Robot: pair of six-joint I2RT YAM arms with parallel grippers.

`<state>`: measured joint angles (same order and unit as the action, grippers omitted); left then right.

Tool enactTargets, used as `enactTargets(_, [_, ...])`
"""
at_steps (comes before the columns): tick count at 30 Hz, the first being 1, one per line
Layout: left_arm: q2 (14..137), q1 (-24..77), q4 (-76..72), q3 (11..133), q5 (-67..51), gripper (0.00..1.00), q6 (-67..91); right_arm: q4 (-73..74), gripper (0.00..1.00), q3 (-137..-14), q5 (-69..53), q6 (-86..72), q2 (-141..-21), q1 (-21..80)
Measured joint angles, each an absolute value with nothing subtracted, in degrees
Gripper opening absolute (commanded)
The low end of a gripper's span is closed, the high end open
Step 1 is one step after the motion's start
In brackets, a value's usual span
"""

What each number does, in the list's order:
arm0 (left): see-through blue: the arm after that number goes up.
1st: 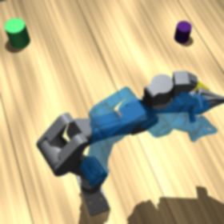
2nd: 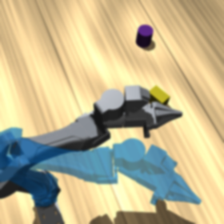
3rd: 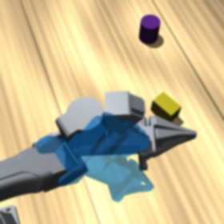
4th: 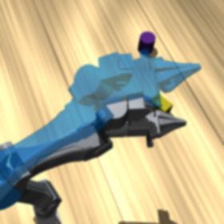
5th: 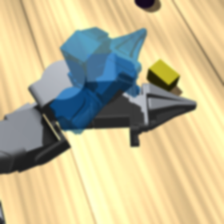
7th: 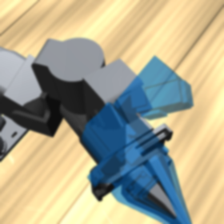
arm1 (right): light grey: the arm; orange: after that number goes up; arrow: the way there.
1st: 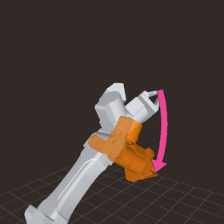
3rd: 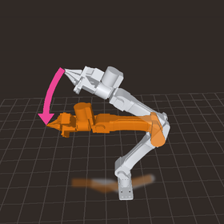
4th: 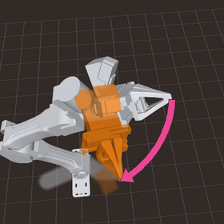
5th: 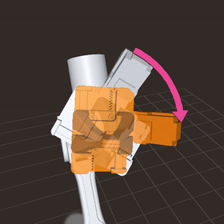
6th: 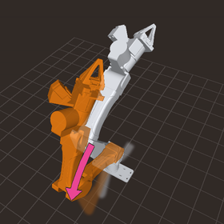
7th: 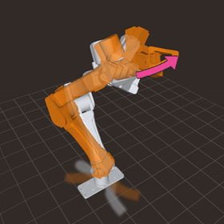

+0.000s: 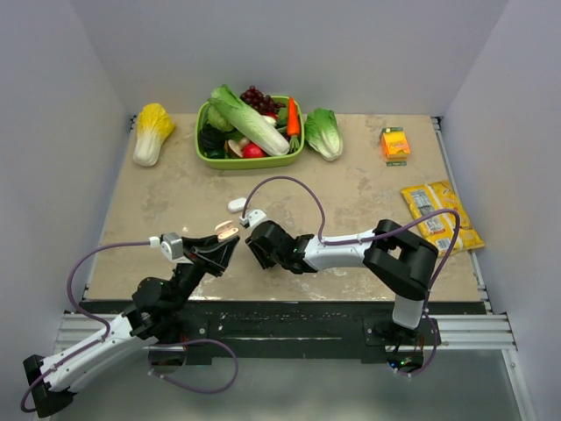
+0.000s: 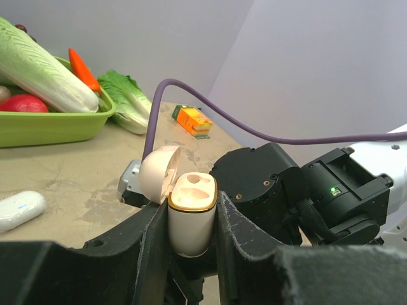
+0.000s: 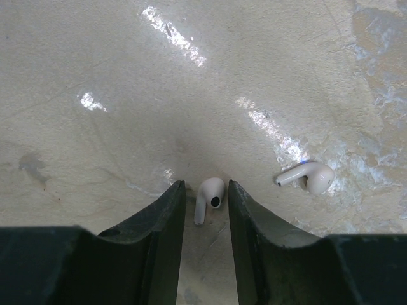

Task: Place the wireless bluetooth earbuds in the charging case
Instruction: Pick up the earbud from the center of the board.

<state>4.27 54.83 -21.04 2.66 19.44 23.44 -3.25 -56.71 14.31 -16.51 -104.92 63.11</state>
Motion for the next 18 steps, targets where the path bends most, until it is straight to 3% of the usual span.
enactTargets(4, [4.3,54.8,-21.0,2.7,19.3,0.0,23.4,-3.2,0.26,-56.7,14.2,-16.4,-104.9,63.1])
enactTargets(10, [4.3,54.8,-21.0,2.7,19.2,0.0,23.5,-4.2,0.02,-56.2,14.1,-16.4,-104.7,63.1])
enactTargets(18, [6.4,54.8,-21.9,2.7,18.9,0.0,23.4,-3.4,0.0,-53.0,14.1,-17.1,-100.6,63.1])
